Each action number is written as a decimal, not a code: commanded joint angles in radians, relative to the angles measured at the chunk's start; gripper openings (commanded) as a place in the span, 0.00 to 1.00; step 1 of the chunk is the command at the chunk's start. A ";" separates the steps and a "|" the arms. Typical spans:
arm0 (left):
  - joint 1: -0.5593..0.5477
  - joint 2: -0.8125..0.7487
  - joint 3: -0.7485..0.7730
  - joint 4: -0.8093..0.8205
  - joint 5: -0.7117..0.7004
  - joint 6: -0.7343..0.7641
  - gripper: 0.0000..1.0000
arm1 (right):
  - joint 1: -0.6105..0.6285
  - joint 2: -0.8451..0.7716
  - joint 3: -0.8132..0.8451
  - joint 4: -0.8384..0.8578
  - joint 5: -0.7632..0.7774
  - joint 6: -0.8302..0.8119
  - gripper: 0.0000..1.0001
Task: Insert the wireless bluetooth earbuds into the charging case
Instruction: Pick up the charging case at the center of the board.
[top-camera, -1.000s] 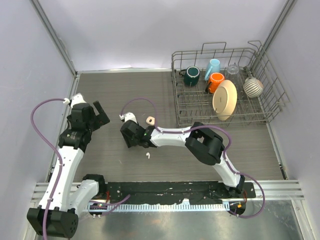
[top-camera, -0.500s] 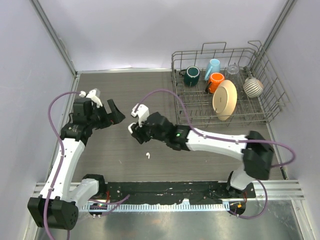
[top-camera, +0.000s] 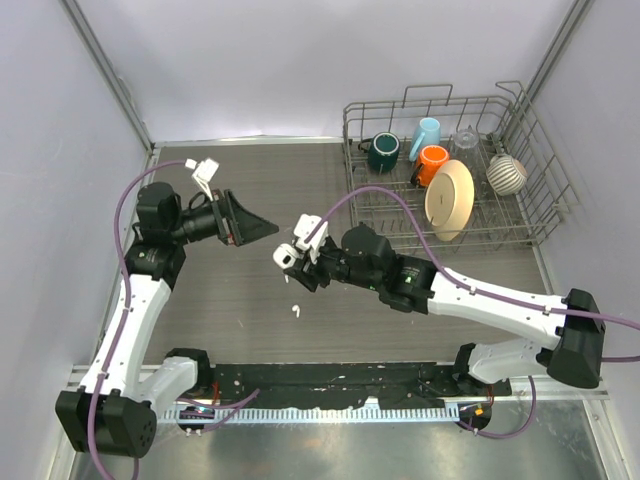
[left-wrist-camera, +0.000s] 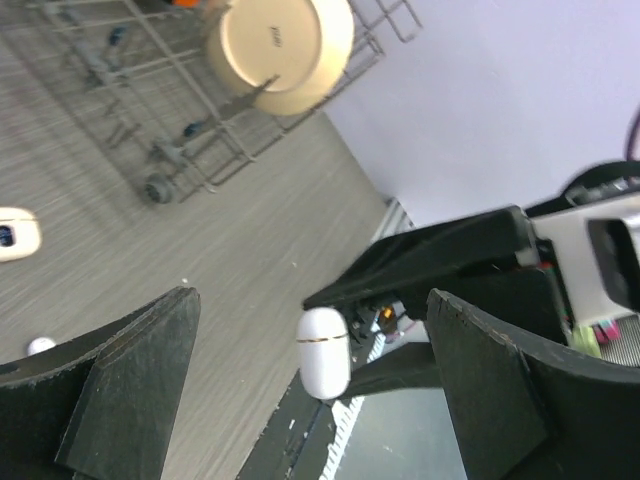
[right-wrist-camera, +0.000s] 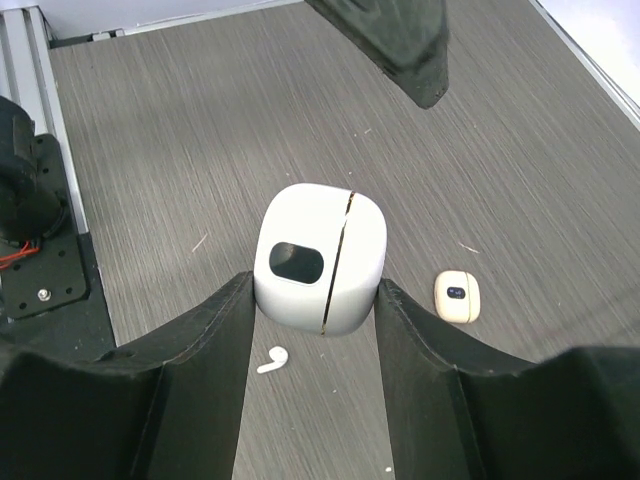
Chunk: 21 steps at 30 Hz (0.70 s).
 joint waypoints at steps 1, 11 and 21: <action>-0.016 -0.018 0.004 0.097 0.221 -0.008 1.00 | -0.005 -0.067 -0.010 0.012 -0.031 -0.055 0.01; -0.110 0.023 0.060 -0.199 0.191 0.227 0.96 | -0.008 -0.114 -0.012 -0.015 -0.050 -0.080 0.01; -0.243 0.079 0.108 -0.270 0.092 0.256 0.81 | -0.006 -0.113 -0.001 -0.023 -0.031 -0.080 0.01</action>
